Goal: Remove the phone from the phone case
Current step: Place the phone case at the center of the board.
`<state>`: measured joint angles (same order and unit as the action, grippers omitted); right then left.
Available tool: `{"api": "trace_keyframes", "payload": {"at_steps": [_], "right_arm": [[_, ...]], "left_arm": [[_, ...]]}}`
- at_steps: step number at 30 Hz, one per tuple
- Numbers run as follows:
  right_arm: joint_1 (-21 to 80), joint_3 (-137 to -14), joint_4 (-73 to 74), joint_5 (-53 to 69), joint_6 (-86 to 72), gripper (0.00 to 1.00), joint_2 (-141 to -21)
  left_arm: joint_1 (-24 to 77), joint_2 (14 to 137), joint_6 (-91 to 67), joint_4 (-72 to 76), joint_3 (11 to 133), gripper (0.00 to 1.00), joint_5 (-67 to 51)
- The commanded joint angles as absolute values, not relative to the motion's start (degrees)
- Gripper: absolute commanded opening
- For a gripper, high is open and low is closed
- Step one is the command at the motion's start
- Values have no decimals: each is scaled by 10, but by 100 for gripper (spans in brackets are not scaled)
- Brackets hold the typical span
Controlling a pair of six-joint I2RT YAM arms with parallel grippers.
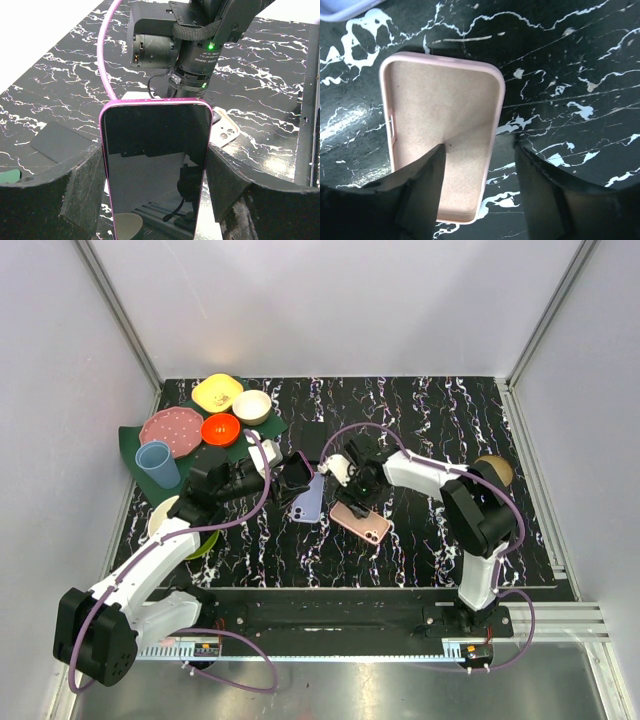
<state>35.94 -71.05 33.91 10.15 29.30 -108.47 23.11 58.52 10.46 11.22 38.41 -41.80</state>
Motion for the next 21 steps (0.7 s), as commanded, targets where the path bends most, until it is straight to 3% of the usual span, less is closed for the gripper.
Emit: {"api": "trace_keyframes", "payload": {"at_steps": [1, 5, 8, 21], "right_arm": [[356, -722, 321, 81, 280, 57, -1104], [352, -720, 323, 84, 272, 21, -1111], [351, -721, 326, 76, 269, 1, -1113], [281, -743, 323, 4, 109, 0, -1088]], "left_arm": [[228, 567, 105, 161, 402, 31, -431], [228, 568, 105, 163, 402, 31, -432], [229, 567, 102, 164, 402, 31, -434], [228, 564, 102, 161, 403, 31, -428]]}}
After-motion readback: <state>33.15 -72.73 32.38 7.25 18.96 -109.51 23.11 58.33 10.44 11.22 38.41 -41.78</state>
